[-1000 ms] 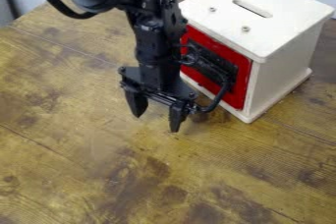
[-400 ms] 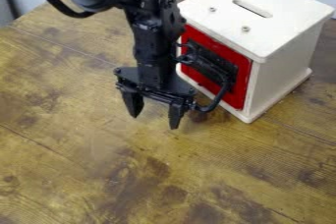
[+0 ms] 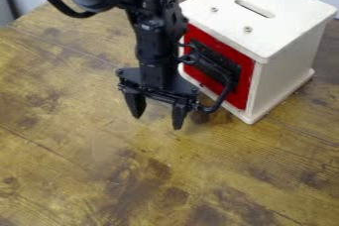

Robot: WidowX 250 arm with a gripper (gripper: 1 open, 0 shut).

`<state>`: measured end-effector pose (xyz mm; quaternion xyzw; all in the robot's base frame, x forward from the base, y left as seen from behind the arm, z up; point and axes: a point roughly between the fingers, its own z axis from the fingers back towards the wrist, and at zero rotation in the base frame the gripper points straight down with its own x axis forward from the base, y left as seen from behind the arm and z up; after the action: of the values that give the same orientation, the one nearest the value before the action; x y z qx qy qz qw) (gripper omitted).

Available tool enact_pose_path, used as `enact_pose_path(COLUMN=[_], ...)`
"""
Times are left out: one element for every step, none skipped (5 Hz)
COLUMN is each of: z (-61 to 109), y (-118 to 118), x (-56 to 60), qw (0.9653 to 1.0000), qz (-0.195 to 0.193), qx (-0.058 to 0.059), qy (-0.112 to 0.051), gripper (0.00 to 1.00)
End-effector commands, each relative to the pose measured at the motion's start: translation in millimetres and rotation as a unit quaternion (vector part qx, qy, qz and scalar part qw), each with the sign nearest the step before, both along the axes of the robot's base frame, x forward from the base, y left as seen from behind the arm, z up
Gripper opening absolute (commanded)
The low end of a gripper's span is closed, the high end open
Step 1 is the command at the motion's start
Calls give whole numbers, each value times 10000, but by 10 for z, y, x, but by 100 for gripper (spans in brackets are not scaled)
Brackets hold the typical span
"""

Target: Open the drawer

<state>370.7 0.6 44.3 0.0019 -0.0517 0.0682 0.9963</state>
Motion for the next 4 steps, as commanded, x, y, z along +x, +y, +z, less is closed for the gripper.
enact_pose_path(z=[263, 277, 343, 332], y=[113, 154, 207, 257], x=[38, -16, -21, 6], qw=[9993, 9990, 9985, 9987], qz=[-71, -202, -264, -210], qx=[3, 6, 15, 36], qy=[-362, -393, -486, -471], gripper=[100, 100, 100, 100])
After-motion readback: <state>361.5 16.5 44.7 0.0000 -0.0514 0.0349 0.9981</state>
